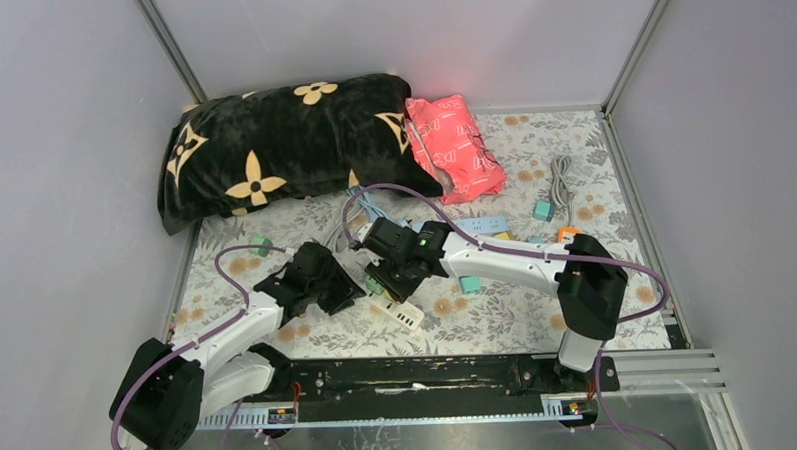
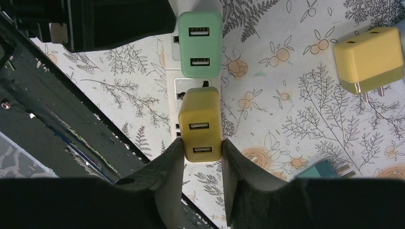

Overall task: Insert the plug
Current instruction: Insert the plug into the socket.

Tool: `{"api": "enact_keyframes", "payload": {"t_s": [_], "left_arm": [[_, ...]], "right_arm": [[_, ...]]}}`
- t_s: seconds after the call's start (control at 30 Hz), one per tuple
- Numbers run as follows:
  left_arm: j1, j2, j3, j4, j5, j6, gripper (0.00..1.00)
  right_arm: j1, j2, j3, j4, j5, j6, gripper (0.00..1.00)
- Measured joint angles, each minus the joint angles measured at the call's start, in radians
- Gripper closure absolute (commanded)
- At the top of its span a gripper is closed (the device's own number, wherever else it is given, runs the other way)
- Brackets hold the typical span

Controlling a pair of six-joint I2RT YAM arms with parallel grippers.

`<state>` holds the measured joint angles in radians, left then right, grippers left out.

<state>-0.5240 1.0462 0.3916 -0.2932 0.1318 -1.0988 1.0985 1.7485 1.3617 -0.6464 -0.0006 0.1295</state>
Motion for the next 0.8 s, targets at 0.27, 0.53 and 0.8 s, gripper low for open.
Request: {"api": "enact_keyframes", "payload": {"t_s": [0.27, 0.53, 0.8], "left_arm": [[0.000, 0.003, -0.002, 0.007, 0.001, -0.001, 0.54], [0.000, 0.003, -0.002, 0.007, 0.001, -0.002, 0.54], [0.000, 0.003, -0.002, 0.011, 0.002, -0.002, 0.56]], "right_arm": [[0.000, 0.001, 0.000, 0.008, 0.020, 0.030, 1.00], [0.000, 0.002, -0.009, 0.024, 0.024, 0.049, 1.00], [0.000, 0.015, -0.009, 0.024, 0.014, 0.056, 1.00]]}}
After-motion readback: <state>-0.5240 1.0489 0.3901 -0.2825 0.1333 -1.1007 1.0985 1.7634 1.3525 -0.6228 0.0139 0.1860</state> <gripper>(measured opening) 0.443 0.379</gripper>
